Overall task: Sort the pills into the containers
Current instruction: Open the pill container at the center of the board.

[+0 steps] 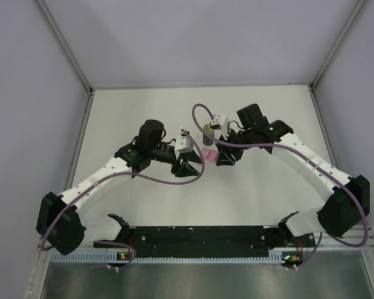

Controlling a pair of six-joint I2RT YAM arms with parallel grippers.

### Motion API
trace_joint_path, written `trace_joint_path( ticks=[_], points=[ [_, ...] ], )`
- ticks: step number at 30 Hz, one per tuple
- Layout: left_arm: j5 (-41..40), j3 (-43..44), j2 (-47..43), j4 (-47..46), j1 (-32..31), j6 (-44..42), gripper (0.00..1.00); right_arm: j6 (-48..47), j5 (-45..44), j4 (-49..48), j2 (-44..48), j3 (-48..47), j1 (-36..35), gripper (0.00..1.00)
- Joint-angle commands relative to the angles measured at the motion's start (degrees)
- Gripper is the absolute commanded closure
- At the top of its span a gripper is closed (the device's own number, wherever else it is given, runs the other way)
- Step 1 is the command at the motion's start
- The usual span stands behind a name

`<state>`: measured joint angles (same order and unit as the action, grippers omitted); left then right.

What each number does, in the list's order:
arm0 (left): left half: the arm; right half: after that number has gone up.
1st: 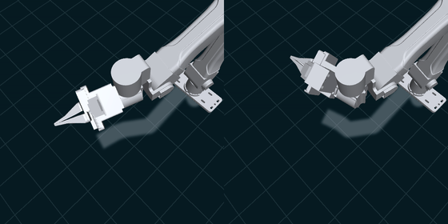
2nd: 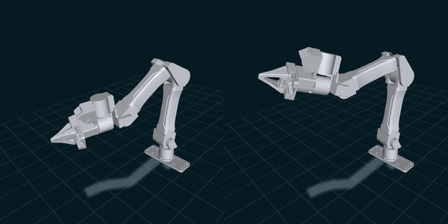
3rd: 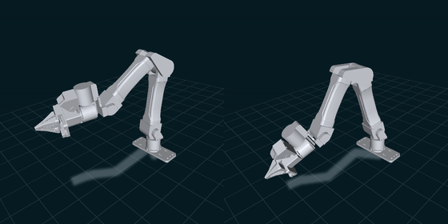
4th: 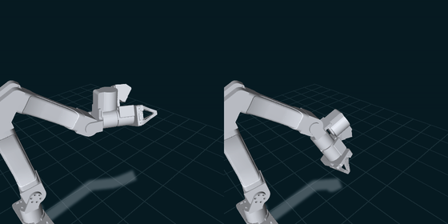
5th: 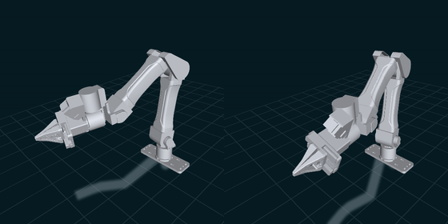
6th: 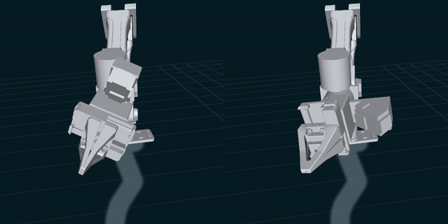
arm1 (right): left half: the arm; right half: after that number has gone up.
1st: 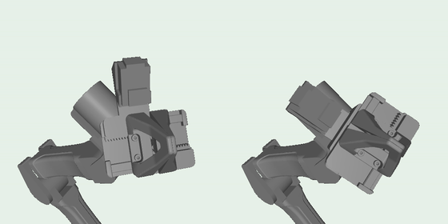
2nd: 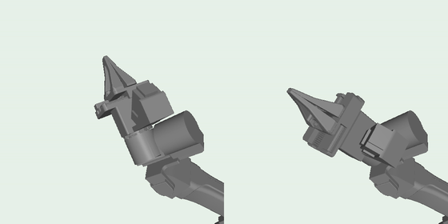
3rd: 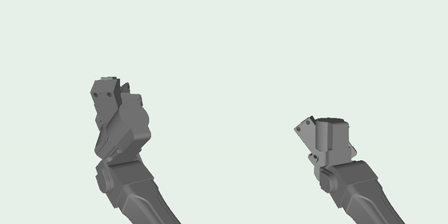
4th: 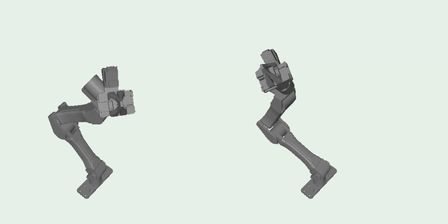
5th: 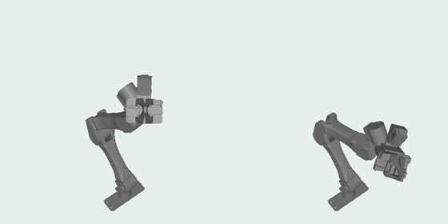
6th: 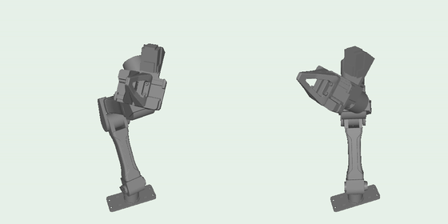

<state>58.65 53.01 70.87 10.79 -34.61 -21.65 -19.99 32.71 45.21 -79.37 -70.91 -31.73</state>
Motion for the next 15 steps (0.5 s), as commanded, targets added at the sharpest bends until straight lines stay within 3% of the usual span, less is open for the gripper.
trace_joint_path(
  ticks=[1, 15],
  points=[
    [0.59, -1.16, -0.21, 0.29, -0.81, -2.60, 0.47, 0.92, -0.98, -2.76, 0.80, -1.16, 1.05, 1.00],
    [-5.39, -0.55, 0.06, 1.25, -2.13, -5.95, 0.40, 0.65, -0.71, -2.76, 1.94, -0.28, 0.96, 1.00]
  ],
)
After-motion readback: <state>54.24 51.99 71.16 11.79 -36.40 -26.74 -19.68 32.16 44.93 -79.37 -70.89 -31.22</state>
